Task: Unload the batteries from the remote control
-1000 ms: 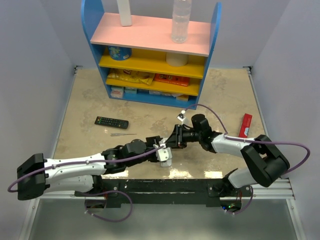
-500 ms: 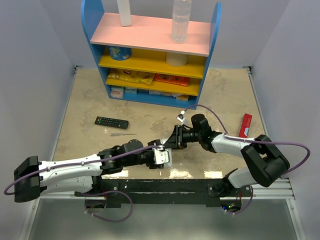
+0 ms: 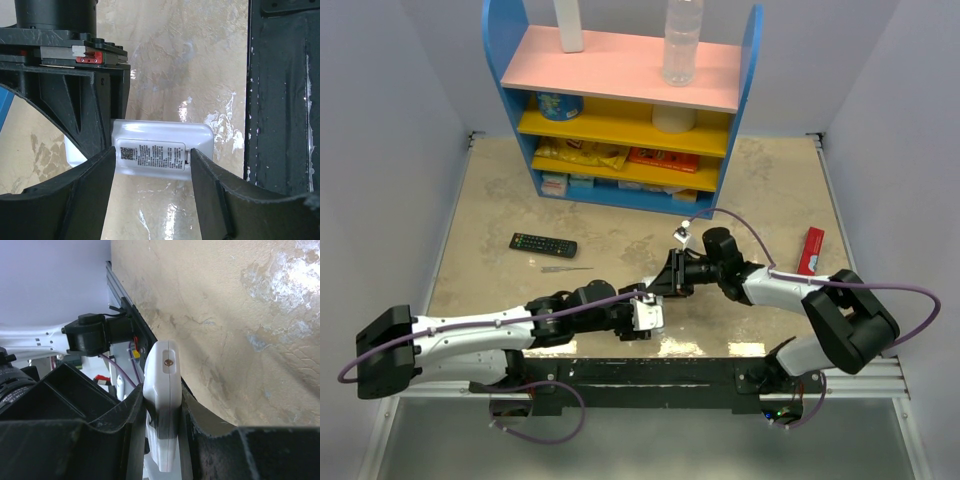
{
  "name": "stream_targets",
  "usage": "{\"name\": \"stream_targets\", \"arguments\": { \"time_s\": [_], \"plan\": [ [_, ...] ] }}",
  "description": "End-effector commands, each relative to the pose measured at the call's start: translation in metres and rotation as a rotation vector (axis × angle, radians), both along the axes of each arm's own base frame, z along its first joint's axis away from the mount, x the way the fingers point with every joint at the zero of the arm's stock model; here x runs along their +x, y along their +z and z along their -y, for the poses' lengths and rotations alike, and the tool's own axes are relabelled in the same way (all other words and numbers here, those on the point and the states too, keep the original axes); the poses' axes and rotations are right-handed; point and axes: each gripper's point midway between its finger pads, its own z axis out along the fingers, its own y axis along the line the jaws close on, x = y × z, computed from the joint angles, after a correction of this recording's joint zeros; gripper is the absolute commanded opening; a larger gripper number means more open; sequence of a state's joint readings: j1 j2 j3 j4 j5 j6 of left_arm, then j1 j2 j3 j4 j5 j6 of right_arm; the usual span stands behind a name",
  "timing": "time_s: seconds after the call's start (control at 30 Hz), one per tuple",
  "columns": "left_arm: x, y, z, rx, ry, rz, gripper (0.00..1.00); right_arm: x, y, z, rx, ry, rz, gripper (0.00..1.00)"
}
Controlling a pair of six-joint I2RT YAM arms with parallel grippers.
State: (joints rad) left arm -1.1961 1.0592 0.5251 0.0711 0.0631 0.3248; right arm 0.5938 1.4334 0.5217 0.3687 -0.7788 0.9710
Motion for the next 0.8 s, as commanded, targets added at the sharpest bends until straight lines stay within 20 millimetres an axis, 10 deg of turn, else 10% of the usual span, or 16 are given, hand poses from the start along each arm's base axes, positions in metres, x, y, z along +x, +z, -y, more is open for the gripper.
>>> {"name": "stream_targets", "arguments": {
  "time_s": [0.0, 0.77],
  "plan": [
    [0.004, 0.006, 0.009, -0.034, -0.005, 0.025, 0.66, 0.002, 0.022, -0.007, 0.069, 0.036, 0.054, 0.00],
    [0.037, 0.009, -0.004, 0.016, 0.107, 0.194, 0.65, -0.013, 0.016, -0.005, 0.111, 0.099, 0.026, 0.00]
  ]
}}
